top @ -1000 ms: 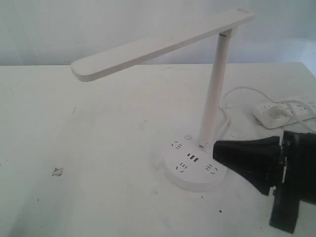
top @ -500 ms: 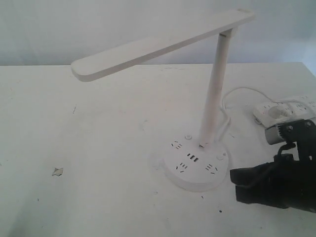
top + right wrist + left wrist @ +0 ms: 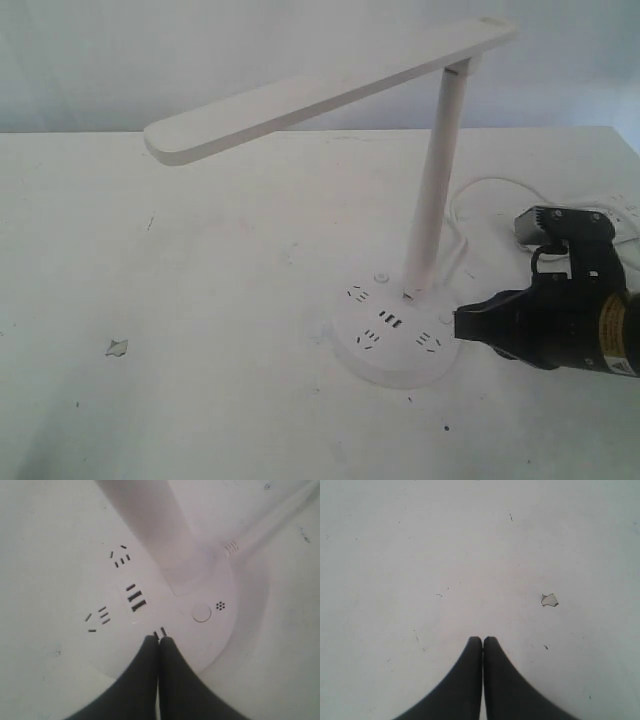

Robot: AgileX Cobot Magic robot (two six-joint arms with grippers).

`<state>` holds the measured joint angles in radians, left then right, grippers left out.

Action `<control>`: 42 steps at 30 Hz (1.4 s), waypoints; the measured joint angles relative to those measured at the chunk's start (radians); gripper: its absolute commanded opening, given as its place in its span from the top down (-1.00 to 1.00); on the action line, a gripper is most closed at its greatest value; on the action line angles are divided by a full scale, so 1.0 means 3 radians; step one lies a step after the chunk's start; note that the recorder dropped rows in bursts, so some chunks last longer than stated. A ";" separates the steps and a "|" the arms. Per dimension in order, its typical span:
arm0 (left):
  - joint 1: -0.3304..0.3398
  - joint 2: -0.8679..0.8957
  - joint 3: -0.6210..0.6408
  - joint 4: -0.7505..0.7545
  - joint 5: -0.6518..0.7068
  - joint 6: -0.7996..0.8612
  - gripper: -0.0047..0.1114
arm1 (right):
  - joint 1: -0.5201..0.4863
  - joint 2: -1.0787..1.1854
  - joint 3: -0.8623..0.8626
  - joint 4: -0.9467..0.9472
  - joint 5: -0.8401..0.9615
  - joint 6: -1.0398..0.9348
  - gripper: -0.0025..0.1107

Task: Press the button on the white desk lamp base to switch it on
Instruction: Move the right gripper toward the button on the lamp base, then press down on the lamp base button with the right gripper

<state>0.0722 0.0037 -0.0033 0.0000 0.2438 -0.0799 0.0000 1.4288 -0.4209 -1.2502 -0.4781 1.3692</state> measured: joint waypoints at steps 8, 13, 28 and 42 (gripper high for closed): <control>0.0000 0.0000 0.0000 0.0000 0.0000 0.0000 0.92 | 0.0000 0.0444 -0.0205 0.0007 -0.0060 -0.0015 0.96; 0.0000 0.0000 0.0000 0.0000 0.0000 0.0000 0.92 | 0.0000 0.0508 -0.0320 0.0094 -0.0165 -0.0057 0.96; 0.0000 0.0000 0.0000 0.0000 0.0000 0.0000 0.92 | 0.0000 0.0753 -0.0412 0.0143 -0.0084 -0.0092 0.96; 0.0000 0.0000 0.0000 0.0000 0.0000 0.0000 0.92 | 0.0000 0.0847 -0.0412 0.0526 -0.0110 -0.0493 0.96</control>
<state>0.0722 0.0037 -0.0033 0.0000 0.2438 -0.0799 0.0000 1.6830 -0.5445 -1.0924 -0.5111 1.2213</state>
